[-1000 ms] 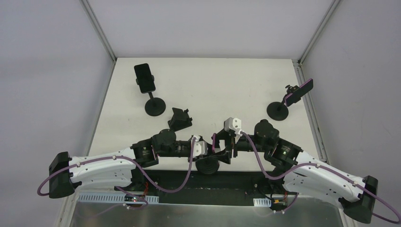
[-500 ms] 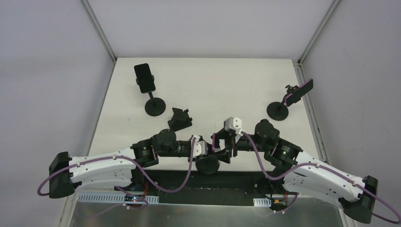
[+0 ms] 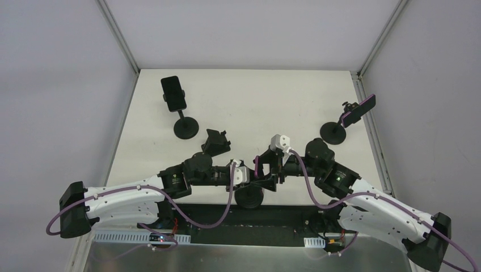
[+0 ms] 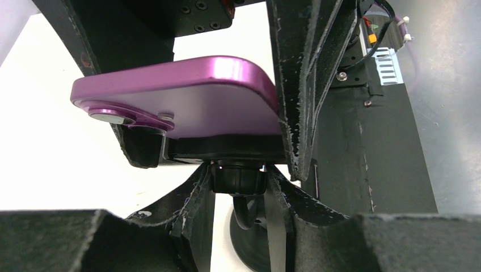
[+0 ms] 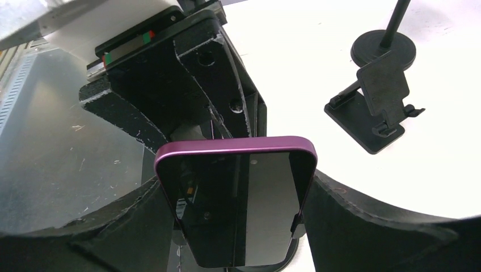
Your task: Remove the phone from the phone stand
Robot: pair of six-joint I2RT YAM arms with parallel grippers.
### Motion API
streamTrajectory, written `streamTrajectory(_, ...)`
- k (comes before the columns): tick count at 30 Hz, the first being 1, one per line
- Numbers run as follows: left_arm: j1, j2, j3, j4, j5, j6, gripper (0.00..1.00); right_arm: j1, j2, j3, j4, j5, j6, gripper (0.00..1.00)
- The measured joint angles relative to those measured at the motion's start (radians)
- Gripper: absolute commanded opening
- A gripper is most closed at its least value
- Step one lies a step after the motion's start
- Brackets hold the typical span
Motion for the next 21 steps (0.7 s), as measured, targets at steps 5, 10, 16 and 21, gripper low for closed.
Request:
streamTrajectory(5, 0.007, 0.024, 0.015, 0.001, 0.005, 0.006, 0.00, -0.069, 0.018, 0.000, 0.013, -0.082, 0.014, 0.00)
streamTrajectory(10, 0.019, 0.050, 0.034, -0.001, 0.019, 0.009, 0.00, -0.113, 0.036, 0.000, 0.026, -0.137, 0.012, 0.00)
streamTrajectory(16, 0.026, 0.075, 0.065, -0.029, 0.026, 0.010, 0.00, -0.144, 0.069, -0.006, 0.079, -0.184, 0.009, 0.00)
streamTrajectory(21, 0.027, 0.092, 0.084, -0.046, 0.024, 0.014, 0.00, -0.189, 0.114, -0.008, 0.135, -0.269, 0.017, 0.00)
